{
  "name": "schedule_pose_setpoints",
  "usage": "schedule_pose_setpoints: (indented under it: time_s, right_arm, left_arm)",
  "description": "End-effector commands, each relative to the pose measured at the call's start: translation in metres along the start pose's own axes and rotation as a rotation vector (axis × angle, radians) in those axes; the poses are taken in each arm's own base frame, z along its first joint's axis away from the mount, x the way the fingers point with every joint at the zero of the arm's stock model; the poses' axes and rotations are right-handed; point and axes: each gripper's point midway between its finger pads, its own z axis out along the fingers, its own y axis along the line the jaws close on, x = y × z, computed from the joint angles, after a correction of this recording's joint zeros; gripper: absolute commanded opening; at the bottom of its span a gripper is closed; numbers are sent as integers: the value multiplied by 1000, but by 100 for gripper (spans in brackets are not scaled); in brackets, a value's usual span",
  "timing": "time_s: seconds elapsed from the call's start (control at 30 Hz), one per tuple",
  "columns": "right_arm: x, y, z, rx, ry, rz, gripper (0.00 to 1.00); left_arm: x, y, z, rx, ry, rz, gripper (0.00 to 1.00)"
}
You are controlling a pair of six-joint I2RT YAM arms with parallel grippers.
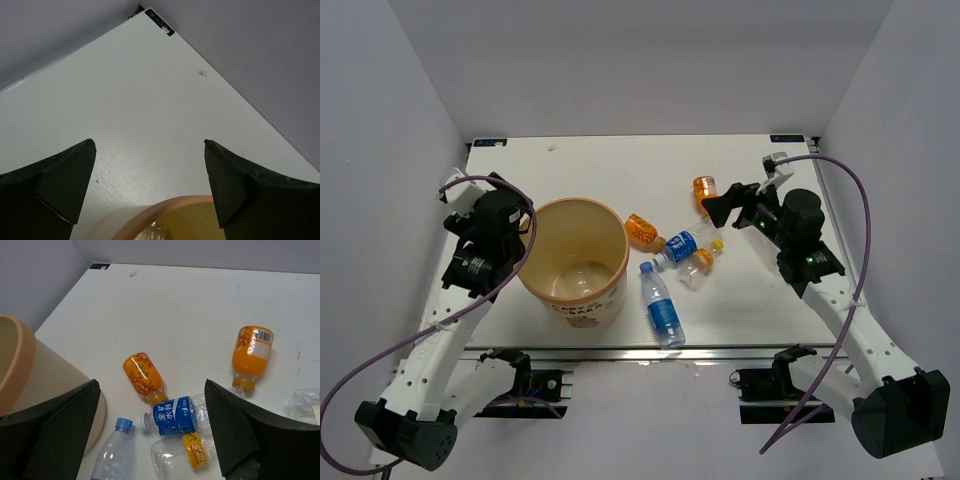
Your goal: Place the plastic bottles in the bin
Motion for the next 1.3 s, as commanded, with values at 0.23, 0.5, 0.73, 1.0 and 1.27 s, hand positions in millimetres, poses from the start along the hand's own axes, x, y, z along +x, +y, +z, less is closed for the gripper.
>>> schedule_pose_setpoints:
  time_s: [0.23, 0.5, 0.73, 1.0, 1.27]
  right_arm:
    - [24, 12, 14, -189, 13, -241, 89]
    - [67, 27, 87, -327, 245, -296, 89]
    - [131, 47, 150, -455, 386, -310, 89]
    - [203, 47, 197, -412, 535, -329, 89]
    - [201, 47, 221, -371, 501, -279, 57]
  left_arm:
    - [5, 21, 53, -26, 72, -109, 98]
    - [25, 26, 69, -41, 93, -77, 98]
    - [50, 48, 75, -105, 122, -42, 98]
    - [45, 51, 78, -124, 97, -23, 98]
    - [44, 52, 80, -121, 87, 3, 98]
